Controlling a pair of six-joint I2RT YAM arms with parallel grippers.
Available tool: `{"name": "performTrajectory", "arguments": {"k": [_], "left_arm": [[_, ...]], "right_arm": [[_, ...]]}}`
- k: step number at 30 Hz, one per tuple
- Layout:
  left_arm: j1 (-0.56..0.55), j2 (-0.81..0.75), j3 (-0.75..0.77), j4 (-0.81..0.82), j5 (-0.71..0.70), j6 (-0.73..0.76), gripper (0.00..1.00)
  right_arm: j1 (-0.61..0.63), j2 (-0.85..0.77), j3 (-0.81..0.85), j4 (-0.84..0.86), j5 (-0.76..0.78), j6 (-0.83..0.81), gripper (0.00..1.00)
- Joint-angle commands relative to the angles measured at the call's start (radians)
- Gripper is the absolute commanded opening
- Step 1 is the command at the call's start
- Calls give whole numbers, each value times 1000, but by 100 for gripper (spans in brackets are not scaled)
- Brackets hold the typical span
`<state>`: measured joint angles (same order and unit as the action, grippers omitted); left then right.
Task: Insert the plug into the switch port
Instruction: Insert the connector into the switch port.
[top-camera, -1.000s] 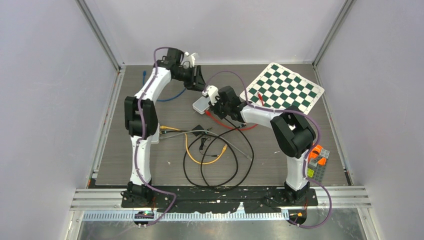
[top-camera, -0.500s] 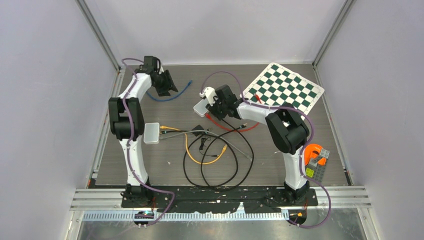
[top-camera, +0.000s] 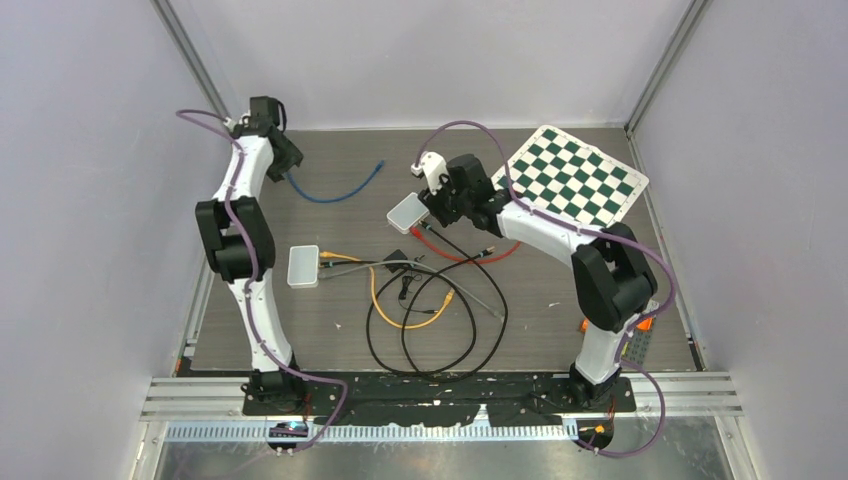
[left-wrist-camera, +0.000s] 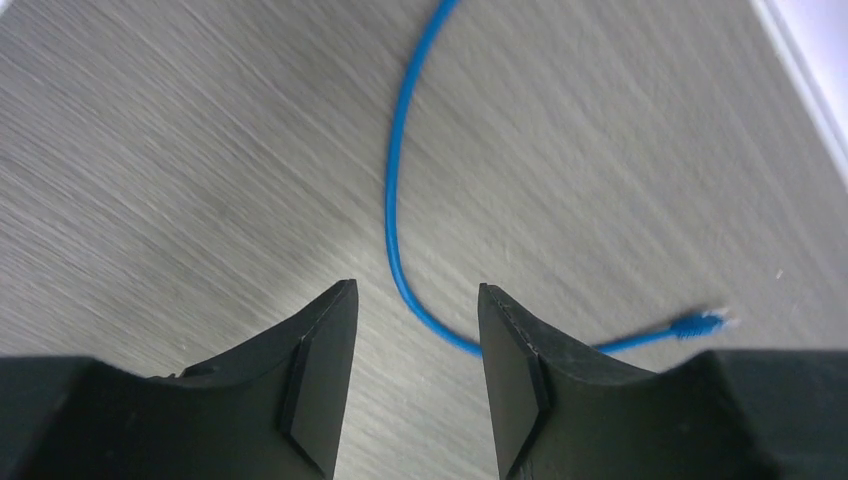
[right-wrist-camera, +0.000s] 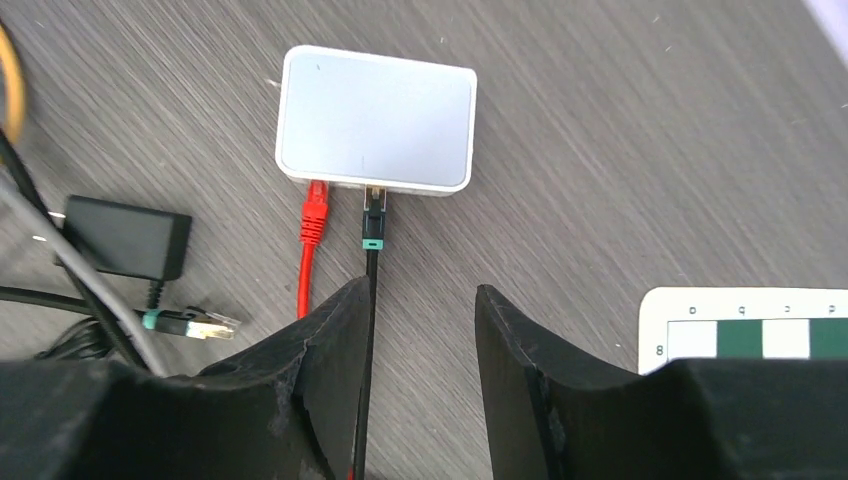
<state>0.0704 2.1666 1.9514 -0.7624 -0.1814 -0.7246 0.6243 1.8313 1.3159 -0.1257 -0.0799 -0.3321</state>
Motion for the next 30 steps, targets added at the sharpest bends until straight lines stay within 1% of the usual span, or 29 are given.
{"name": "performTrajectory", "arguments": {"k": [1,5,9,17,21,27,30], "left_arm": [[17,50,72,-47,-52,-53,49],[17,99,104,-51,-32,-55,48],[16,138,122,-73,24,-90,47],[12,200,227,-253,11,-136,47],[12,228,267,-292,29,-136,47],[17,244,277,-304,53,-134,46],[27,262,300,-332,70,-137,44]], "right_arm": [[-2,-95,-32,50,-27,51,50],[0,-125,-43,50,-29,48,50],[-2,-137,-41,52,-23,47,50],[-2,-168,-41,57,-27,48,50],[-2,-198,-58,73,-28,49,50],[-1,-250,-80,79,-35,46,50],[0,-281,-95,84,-35,47,50]]}}
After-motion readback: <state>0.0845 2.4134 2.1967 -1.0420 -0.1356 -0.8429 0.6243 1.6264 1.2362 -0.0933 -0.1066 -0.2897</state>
